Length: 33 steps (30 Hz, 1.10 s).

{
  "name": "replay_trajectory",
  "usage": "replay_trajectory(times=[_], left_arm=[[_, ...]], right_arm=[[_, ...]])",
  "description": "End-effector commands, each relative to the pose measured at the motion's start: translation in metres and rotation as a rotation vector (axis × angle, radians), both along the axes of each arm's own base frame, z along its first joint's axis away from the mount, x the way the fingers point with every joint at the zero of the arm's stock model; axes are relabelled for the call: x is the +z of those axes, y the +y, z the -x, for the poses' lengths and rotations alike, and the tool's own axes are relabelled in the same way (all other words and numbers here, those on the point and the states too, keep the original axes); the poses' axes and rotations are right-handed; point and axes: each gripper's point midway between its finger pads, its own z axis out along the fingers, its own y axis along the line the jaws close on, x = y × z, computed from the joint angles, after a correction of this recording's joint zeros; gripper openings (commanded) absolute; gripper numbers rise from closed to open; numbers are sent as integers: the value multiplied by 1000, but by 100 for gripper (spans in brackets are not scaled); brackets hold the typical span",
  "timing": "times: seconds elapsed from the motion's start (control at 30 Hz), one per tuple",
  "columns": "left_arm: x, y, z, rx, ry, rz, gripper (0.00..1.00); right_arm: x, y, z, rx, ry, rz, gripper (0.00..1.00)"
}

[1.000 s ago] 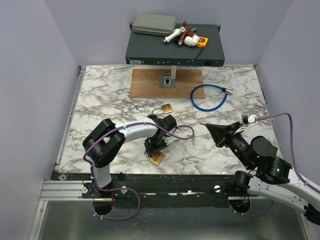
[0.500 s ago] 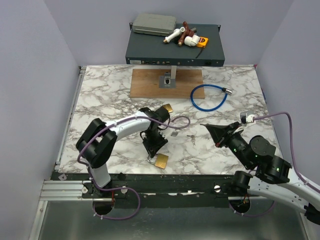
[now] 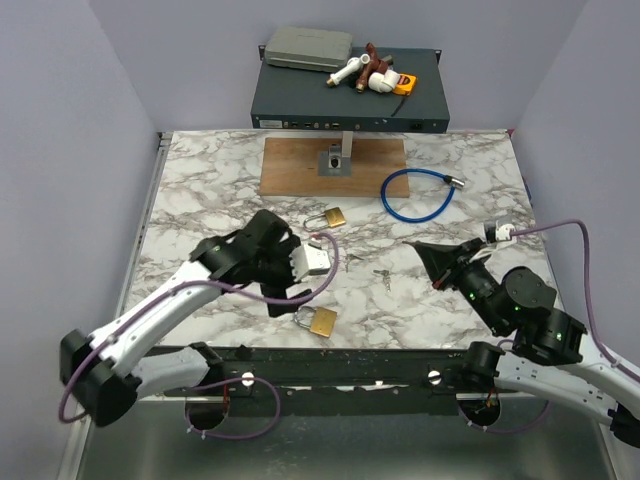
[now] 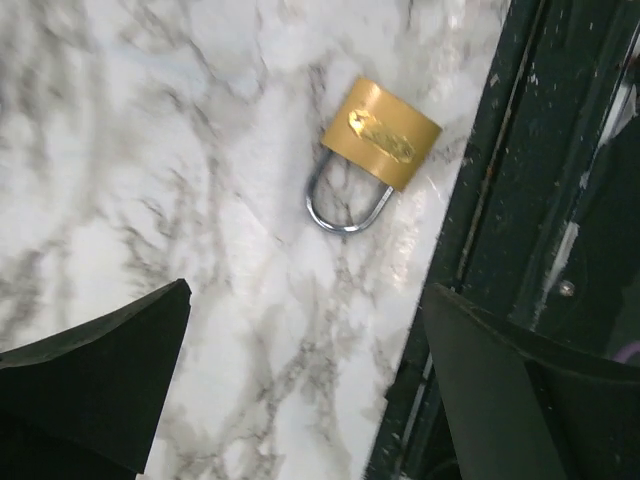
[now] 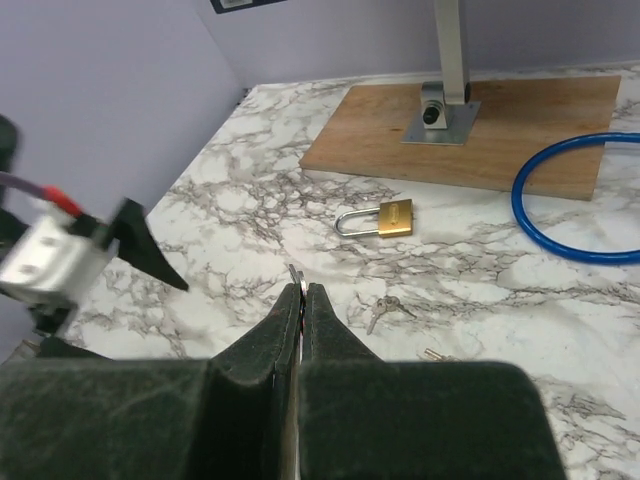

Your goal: Unlock with the key

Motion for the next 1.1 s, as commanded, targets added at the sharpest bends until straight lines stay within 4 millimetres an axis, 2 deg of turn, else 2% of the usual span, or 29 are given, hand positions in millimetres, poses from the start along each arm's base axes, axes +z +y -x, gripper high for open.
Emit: replay_trajectory(times=[0.0, 0.07, 0.17, 0.23, 0.33, 0.47, 0.57, 0.73, 0.8, 1.07], left_arm=[[62, -7, 4, -190, -272, 217, 98], [56, -6, 26, -307, -262, 249, 98], [27, -8, 47, -448, -224, 279, 98], [12, -16, 49, -502, -243, 324, 98], [-3, -30, 38, -522, -333, 392, 98], [-28, -40, 30, -569, -339, 365, 98], [-29, -56, 20, -534, -286, 380, 98], [-19, -80, 27, -566, -206, 444, 97], [-22, -88, 28, -575, -205, 453, 97], [-45, -92, 39, -590, -183, 452, 97]], right_arm=[[9, 0, -4, -17, -15, 24, 1], [8, 2, -5, -15, -17, 28, 1], [8, 3, -6, -17, -21, 24, 1], [10, 3, -6, -18, -21, 14, 1], [13, 1, -6, -25, -25, 7, 1], [15, -1, -7, -35, -23, 2, 1], [13, -2, -6, -40, -19, -2, 1], [9, -4, -7, -49, -9, 9, 1], [9, -5, -7, -52, -9, 13, 1], [15, -13, -5, -65, -13, 18, 1]])
